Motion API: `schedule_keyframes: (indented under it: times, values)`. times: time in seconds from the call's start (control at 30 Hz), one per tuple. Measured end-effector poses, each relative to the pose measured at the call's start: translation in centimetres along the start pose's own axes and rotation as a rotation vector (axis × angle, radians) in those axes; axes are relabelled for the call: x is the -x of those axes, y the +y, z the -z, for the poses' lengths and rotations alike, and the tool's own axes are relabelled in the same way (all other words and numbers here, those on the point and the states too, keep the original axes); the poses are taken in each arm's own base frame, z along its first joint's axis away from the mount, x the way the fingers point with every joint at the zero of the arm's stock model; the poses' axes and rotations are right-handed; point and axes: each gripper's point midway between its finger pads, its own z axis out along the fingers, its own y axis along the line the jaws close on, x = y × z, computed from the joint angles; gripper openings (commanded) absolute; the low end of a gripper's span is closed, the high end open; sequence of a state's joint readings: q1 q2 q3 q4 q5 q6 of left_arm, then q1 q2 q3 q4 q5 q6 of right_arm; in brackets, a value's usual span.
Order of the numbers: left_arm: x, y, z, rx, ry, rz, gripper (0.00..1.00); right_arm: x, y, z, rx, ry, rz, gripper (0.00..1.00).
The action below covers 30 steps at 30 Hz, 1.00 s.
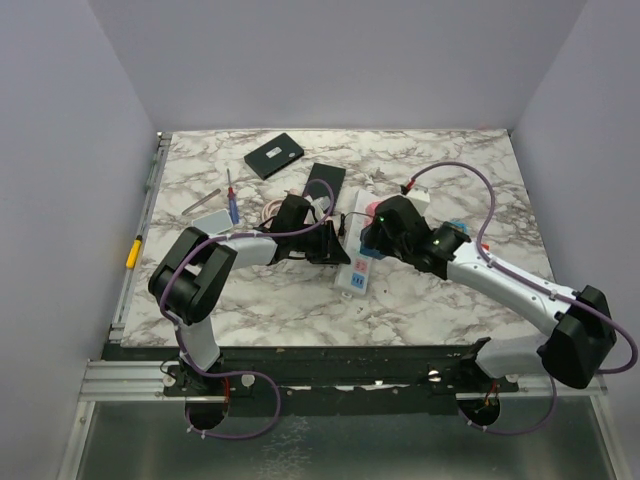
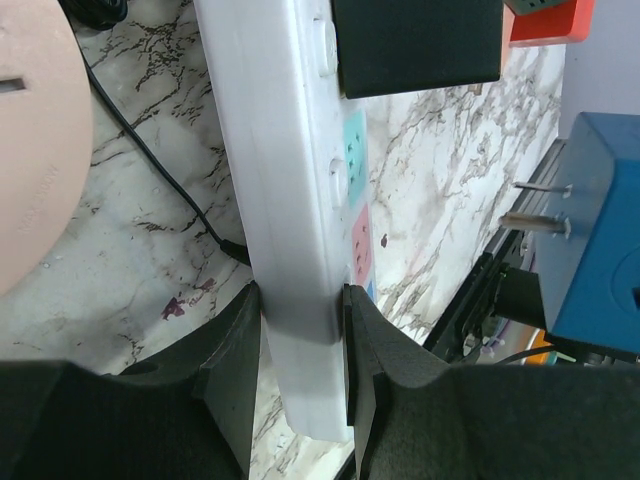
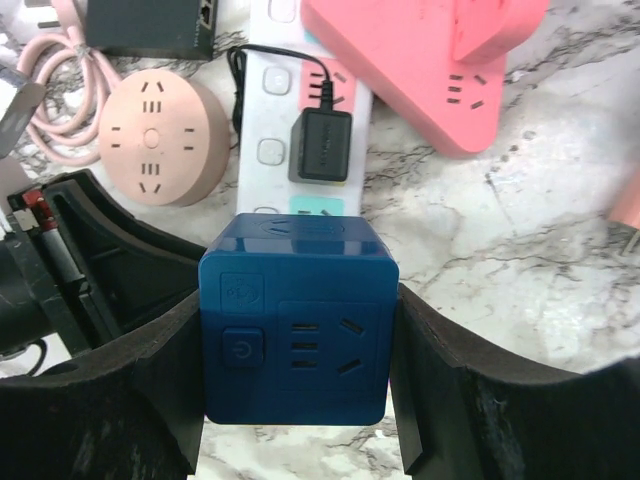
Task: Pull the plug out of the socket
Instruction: Place the plug at the center of the board.
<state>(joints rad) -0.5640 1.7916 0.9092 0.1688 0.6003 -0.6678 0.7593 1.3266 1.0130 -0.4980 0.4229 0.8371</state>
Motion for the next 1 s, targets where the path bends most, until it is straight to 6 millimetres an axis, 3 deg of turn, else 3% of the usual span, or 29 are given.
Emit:
schedule_keyframes:
  times: [0.2, 0.33, 0.4, 0.5, 0.6, 0.67, 1.0]
  values:
    - [0.1, 0.2, 0.2, 0.013, 0.0, -0.005, 0.0, 1.4, -1.8, 1.1, -0.043, -0.043, 0.029, 0.0]
    - [0.2, 0.3, 0.3, 0.019, -0.002, -0.006, 0.0, 4.0, -3.4, 2.2, -0.055, -0.099, -0.015, 0.0]
    - [0.2, 0.4, 0.3, 0.021, 0.0, -0.007, 0.0, 5.6, -5.1, 2.4, -0.069, -0.12, -0.062, 0.0]
    - [0.2, 0.4, 0.4, 0.024, 0.001, -0.012, 0.0, 7.0, -9.3, 1.9, -0.114, -0.13, -0.149, 0.0]
    - [0.3, 0.4, 0.4, 0.027, 0.001, -0.02, 0.0, 6.8, -13.9, 1.5, -0.183, -0.102, -0.215, 0.0]
    - [0.3, 0.5, 0.4, 0.03, 0.001, -0.024, 0.0, 6.4, -15.7, 1.4, -0.211, -0.074, -0.238, 0.0]
    - [0.4, 0.5, 0.5, 0.04, 0.004, -0.036, 0.0, 4.6, -20.2, 1.5, -0.259, 0.009, -0.335, 0.0]
